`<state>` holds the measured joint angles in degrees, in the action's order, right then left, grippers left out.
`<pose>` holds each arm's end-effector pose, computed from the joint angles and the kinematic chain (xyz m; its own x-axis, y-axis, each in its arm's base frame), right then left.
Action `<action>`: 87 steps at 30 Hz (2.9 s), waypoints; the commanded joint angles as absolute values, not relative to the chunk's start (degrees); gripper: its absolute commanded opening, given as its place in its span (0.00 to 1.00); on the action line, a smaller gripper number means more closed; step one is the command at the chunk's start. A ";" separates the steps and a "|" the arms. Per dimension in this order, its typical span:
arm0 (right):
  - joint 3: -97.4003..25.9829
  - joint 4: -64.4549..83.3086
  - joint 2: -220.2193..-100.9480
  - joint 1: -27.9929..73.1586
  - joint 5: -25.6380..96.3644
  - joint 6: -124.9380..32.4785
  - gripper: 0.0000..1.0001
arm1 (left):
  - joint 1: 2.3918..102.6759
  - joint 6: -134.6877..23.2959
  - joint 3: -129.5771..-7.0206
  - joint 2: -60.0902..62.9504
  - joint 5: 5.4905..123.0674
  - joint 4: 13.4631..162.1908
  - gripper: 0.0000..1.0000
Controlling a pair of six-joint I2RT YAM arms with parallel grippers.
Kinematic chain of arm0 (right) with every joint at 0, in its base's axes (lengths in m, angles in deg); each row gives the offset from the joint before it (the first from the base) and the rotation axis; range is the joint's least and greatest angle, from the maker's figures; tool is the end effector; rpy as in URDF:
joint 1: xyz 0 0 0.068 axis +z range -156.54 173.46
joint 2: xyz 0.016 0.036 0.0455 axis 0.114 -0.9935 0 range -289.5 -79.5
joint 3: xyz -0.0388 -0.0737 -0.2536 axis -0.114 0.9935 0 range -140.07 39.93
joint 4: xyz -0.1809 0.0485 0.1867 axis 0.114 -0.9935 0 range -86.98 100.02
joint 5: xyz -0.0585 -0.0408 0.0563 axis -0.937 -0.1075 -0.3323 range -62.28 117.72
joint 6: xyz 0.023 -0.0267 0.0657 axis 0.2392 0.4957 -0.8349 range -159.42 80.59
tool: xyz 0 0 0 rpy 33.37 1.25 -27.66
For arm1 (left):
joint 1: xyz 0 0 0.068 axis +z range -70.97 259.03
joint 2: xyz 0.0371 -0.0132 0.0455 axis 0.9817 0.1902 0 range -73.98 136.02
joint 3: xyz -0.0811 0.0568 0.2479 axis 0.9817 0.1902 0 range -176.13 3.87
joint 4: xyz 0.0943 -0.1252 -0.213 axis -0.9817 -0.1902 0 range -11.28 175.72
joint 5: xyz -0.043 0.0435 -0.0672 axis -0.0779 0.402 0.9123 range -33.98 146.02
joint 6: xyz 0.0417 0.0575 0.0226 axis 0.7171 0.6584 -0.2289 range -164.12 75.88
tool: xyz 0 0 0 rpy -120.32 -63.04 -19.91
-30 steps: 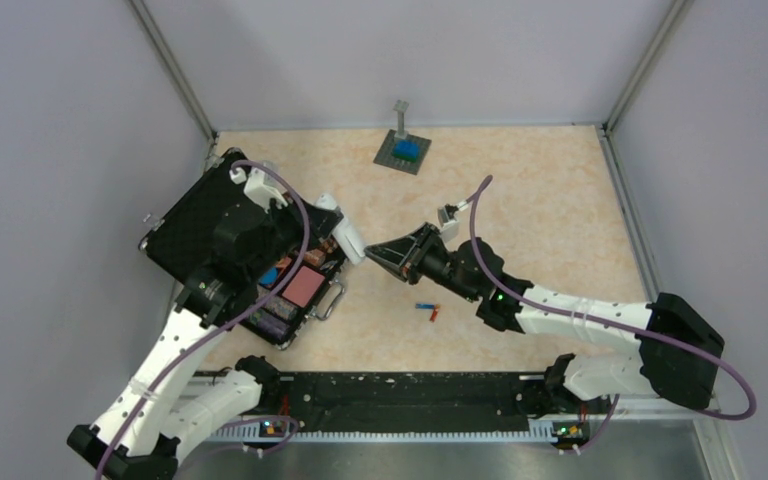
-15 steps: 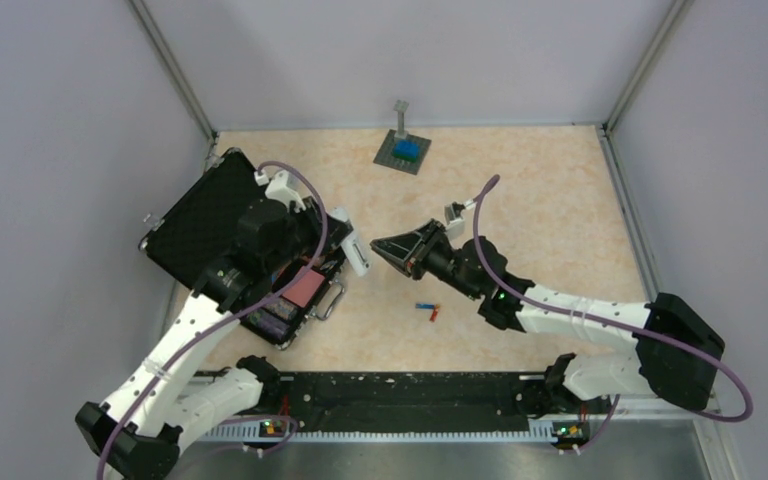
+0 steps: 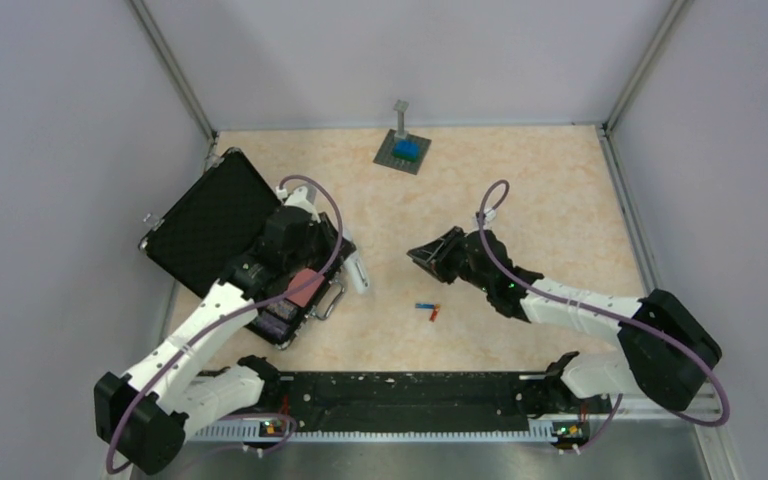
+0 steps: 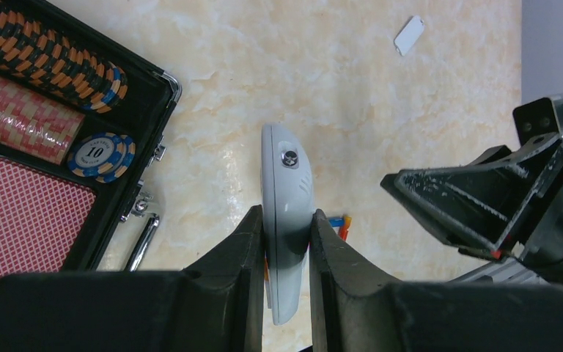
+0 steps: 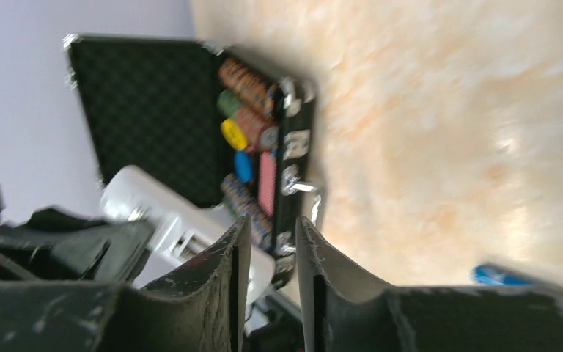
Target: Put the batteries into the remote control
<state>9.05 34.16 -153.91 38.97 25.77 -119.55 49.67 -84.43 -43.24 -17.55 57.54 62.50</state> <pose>0.2122 0.2130 0.1891 -0.7201 0.6720 -0.1727 0.1109 0.3572 0.9274 0.2145 -0.1227 0.2740 -0.6872 -0.3554 -0.6336 0.0855 0.8265 -0.5563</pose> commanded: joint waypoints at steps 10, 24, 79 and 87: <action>-9.24 -6.35 -155.30 33.26 29.13 -84.06 0.49 | 49.67 -82.64 -41.08 -20.21 63.71 70.91 0.00; -11.23 -20.72 -160.39 34.73 18.61 -80.44 0.54 | 49.77 -78.52 -37.04 -25.63 65.81 72.83 0.00; -17.85 -29.26 -174.83 49.02 10.94 -95.68 0.30 | 50.36 -80.11 -35.37 -32.15 52.18 67.18 0.00; -18.10 -29.26 -176.00 49.10 10.94 -95.56 0.24 | 50.37 -80.55 -35.41 -31.76 52.68 67.36 0.00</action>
<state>-16.37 -28.35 -174.94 48.44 11.32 -96.04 50.11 -80.17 -35.26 -31.45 52.14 64.66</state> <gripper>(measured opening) 0.251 0.259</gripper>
